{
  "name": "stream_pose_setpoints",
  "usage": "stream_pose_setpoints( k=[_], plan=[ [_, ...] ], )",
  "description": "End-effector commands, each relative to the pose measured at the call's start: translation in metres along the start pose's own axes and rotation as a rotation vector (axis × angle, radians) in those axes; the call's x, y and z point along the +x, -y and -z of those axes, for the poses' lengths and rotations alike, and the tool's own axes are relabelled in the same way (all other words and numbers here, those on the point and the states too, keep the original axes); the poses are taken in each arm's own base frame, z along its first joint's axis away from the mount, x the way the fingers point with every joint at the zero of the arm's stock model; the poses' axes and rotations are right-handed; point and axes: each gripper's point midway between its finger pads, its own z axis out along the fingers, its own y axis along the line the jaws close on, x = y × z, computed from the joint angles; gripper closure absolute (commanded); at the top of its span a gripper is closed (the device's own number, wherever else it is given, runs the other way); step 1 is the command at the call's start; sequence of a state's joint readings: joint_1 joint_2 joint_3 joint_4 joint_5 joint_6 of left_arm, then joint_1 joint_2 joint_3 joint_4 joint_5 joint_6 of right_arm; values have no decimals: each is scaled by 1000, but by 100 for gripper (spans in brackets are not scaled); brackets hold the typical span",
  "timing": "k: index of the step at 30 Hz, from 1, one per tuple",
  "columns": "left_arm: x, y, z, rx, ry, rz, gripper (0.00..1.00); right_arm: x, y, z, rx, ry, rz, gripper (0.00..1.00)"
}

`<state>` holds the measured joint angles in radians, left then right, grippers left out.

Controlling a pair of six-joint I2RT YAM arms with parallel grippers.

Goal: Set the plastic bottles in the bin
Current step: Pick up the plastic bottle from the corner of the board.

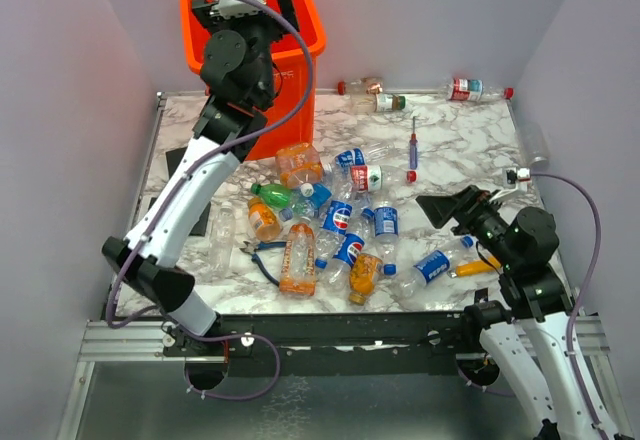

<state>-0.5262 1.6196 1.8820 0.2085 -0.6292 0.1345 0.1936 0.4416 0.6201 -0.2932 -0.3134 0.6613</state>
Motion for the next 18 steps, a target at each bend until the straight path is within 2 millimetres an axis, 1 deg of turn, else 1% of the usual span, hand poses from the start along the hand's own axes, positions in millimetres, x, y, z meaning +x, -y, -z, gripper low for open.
stream_pose_setpoints(
  k=[1, 3, 4, 6, 7, 9, 11, 13, 16, 18],
  plan=[
    [-18, 22, 36, 179, -45, 43, 1, -15, -7, 1, 2, 36, 20, 0],
    [-6, 49, 65, 333, -98, 90, 1, -20, -3, 0, 35, 54, 17, 0],
    [2, 65, 81, 419, -134, 124, 1, -22, 0, -2, 50, 58, 21, 0],
    [19, 90, 116, 576, -207, 166, 1, -22, 8, -7, 98, 35, 32, 0],
    [33, 99, 134, 644, -264, 178, 1, -20, 18, -11, 148, 14, 29, 0],
    [59, 111, 170, 760, -358, 213, 1, -9, 43, -19, 273, -67, 12, 0],
    [91, 114, 203, 827, -465, 253, 1, 6, 67, -26, 379, -143, -4, 0],
    [126, 112, 232, 859, -570, 267, 1, 20, 83, -32, 423, -181, -21, 1],
    [178, 92, 265, 819, -708, 256, 1, 34, 90, -39, 402, -173, -58, 3],
    [200, 76, 277, 773, -759, 230, 1, 41, 95, -42, 393, -157, -83, 5]
  ],
)
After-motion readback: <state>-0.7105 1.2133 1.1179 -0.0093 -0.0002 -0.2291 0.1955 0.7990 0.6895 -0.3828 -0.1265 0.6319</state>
